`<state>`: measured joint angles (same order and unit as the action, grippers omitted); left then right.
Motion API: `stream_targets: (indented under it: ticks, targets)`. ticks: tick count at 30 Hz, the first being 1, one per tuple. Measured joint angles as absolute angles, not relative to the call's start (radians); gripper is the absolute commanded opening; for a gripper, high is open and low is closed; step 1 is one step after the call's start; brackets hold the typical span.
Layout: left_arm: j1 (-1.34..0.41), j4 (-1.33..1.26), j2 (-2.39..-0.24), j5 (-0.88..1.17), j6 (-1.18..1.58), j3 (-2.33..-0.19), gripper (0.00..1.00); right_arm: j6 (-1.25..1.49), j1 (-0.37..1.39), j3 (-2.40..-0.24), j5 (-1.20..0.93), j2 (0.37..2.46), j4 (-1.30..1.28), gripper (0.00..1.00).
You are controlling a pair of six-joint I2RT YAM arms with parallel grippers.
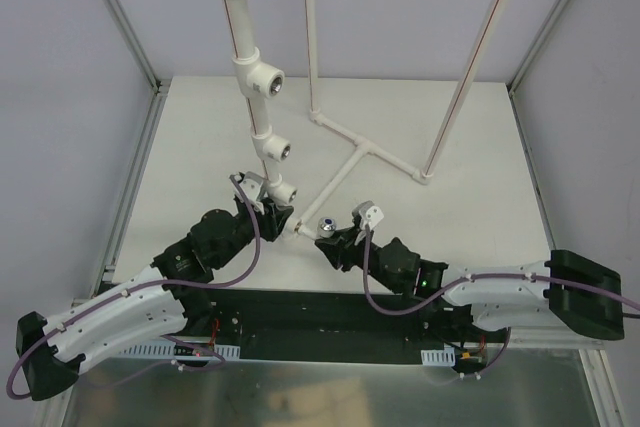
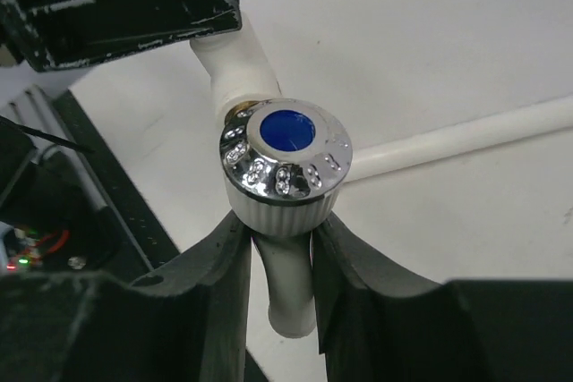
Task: Install the water faucets
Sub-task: Screw the water faucet onto the adaptor.
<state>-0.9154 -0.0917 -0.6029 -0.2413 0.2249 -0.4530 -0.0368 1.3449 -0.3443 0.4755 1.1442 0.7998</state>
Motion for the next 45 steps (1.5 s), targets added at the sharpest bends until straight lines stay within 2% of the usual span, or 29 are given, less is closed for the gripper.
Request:
stream_targets:
  ticks: [7,15,21,25,26,28,31,33,35,38,45]
  targets:
    - [-0.915,-0.098,-0.609,-0.241,0.224,-0.453,0.00,0.398,1.180,-0.314,0.234,1.102,0.760,0.00]
    - [-0.916,-0.101,-0.610,-0.209,0.228,-0.453,0.00,0.832,1.061,-0.228,0.074,1.120,0.879,0.00]
    - [-0.915,-0.098,-0.608,-0.220,0.233,-0.453,0.00,1.067,1.015,-0.212,-0.016,1.241,1.029,0.00]
    - [-0.913,-0.093,-0.605,-0.246,0.233,-0.453,0.00,1.224,0.992,-0.188,-0.067,1.438,1.291,0.00]
    - [-0.908,-0.090,-0.603,-0.251,0.233,-0.453,0.00,1.275,0.984,-0.189,-0.086,1.500,1.363,0.02]
    - [-0.901,-0.083,-0.597,-0.268,0.233,-0.453,0.00,1.362,0.966,-0.205,-0.138,1.612,1.479,0.24]
    - [-0.887,-0.064,-0.584,-0.318,0.235,-0.453,0.00,1.468,0.952,-0.268,-0.218,1.753,1.589,0.41]
    - [-0.880,-0.046,-0.570,-0.358,0.239,-0.453,0.00,1.529,0.957,-0.314,-0.254,1.806,1.612,0.62]
    - [-0.879,-0.034,-0.560,-0.373,0.246,-0.453,0.00,1.563,0.975,-0.341,-0.255,1.832,1.596,0.75]
    - [-0.882,-0.028,-0.554,-0.364,0.247,-0.453,0.00,1.626,0.993,-0.371,-0.248,1.875,1.589,0.79]
    - [-0.889,-0.023,-0.551,-0.349,0.249,-0.453,0.00,1.736,1.000,-0.383,-0.249,1.966,1.627,0.79]
